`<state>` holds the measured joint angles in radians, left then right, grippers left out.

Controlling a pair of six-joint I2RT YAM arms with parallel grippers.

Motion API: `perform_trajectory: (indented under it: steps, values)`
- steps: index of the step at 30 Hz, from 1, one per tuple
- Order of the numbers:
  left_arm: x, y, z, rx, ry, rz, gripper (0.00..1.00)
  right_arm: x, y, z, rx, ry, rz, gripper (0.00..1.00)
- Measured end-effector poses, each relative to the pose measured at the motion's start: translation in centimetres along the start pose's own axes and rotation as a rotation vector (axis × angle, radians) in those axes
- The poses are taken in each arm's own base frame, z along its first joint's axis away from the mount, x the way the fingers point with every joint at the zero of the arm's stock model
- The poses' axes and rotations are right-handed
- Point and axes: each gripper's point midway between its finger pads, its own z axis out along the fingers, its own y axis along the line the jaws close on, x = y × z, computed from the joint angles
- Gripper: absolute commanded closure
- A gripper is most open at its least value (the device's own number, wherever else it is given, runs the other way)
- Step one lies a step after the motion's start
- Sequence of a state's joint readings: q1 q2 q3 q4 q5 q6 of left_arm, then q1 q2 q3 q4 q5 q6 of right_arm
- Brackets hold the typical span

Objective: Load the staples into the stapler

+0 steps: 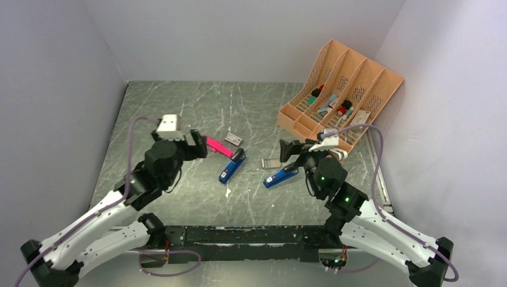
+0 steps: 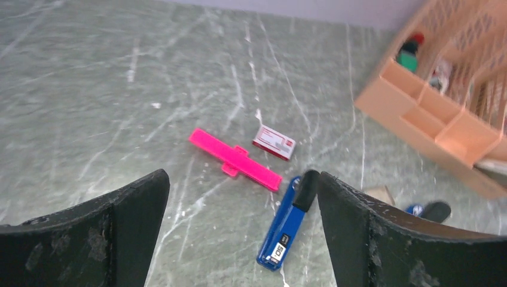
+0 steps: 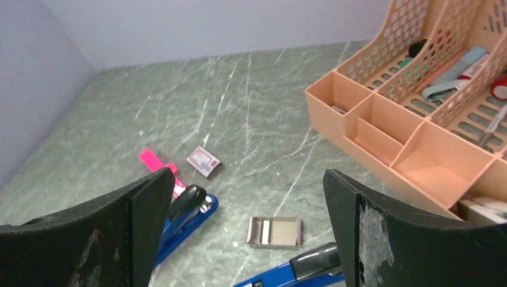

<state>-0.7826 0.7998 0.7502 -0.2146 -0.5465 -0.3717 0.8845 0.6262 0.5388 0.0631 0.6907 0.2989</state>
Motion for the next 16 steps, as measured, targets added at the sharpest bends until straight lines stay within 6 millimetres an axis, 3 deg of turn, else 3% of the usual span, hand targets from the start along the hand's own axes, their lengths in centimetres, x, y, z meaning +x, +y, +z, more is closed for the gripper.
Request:
perform_trajectory:
  steps: [3,8,16]
  values:
    - [-1.4,2.8,-2.3,-0.08,-0.078,-0.082,0.04,0.9,0.8,0.0,-0.054,0.052,-0.077,0.0]
    - [-1.9,6.7,-5.6,-0.16,-0.186,-0.178,0.03,3.2,1.1,-0.1,-0.092,0.14,-0.154,0.0]
    - [-1.5,8.8,-6.7,-0.245,-0.2,-0.211,0.01,2.2,1.0,-0.9,-0.125,0.081,-0.107,0.0]
